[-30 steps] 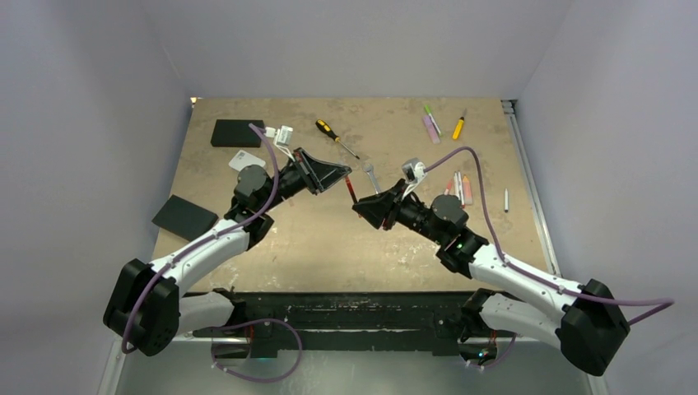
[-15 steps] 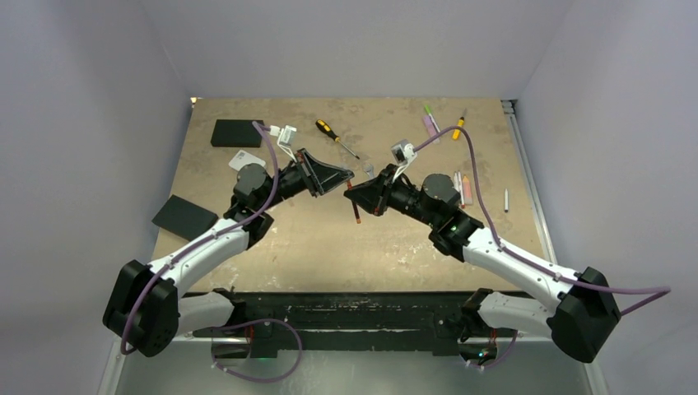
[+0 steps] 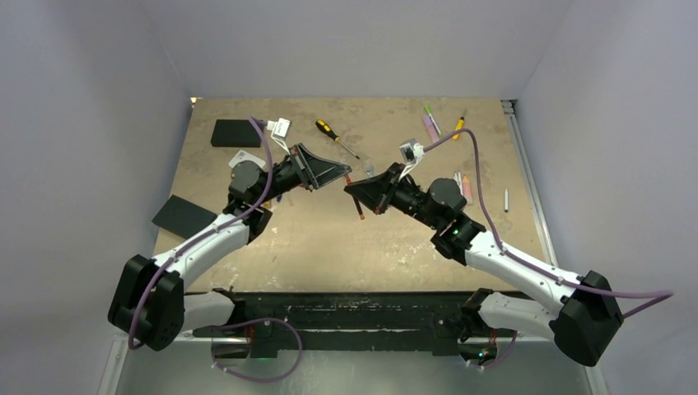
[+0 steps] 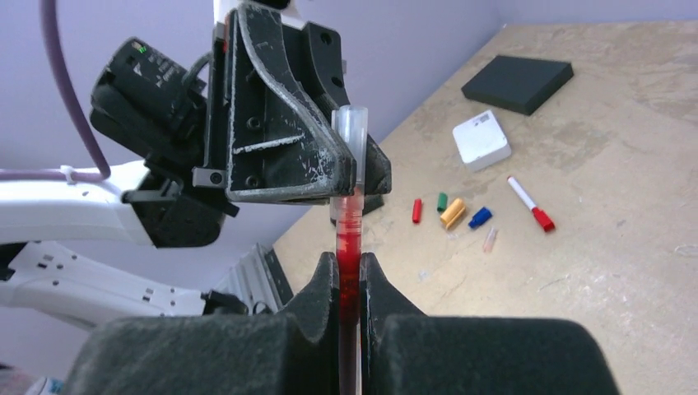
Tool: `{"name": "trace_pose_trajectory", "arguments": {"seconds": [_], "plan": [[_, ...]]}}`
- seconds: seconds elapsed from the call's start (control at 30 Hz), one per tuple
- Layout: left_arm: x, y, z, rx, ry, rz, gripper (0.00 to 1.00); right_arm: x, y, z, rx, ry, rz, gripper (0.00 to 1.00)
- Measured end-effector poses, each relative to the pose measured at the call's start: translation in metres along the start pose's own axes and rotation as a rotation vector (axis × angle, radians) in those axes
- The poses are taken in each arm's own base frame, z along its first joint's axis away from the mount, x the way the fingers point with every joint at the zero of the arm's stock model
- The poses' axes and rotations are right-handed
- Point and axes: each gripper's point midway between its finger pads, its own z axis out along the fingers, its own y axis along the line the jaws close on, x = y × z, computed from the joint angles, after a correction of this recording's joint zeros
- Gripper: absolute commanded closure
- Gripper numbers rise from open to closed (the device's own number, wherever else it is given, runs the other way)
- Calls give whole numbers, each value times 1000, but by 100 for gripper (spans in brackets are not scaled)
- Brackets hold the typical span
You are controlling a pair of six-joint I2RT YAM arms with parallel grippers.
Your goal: Open the pen caps
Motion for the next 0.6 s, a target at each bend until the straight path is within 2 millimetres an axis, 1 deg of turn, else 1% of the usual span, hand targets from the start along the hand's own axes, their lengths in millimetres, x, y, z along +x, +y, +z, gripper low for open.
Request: {"name": "trace_pose_trajectory", "arguments": {"seconds": [0.1,0.27,0.3,0.37,0.43,0.5,0.6], "plan": [[-4,0,3,26,15,-47,100,-6,0,-2,10,-32,9,100],[-6,-1,5,38,26,-73,100,-12,0,-5,24,-60,9,100],[-18,0,7,29,-22,-64,100,-8,-1,-7,25,-43,11,100],[-60,7,3,-5,-164,-22,100,5,-6,-12,44,-2,21,100],[-98,9,-4,-32,-288,16,100,16,-12,-14,63,34,31,100],[-120,7,-8,-42,-359,39,100,22,-15,-15,79,56,37,100],[-137,1,-9,-46,-402,64,100,25,-21,-17,109,68,43,100]]}}
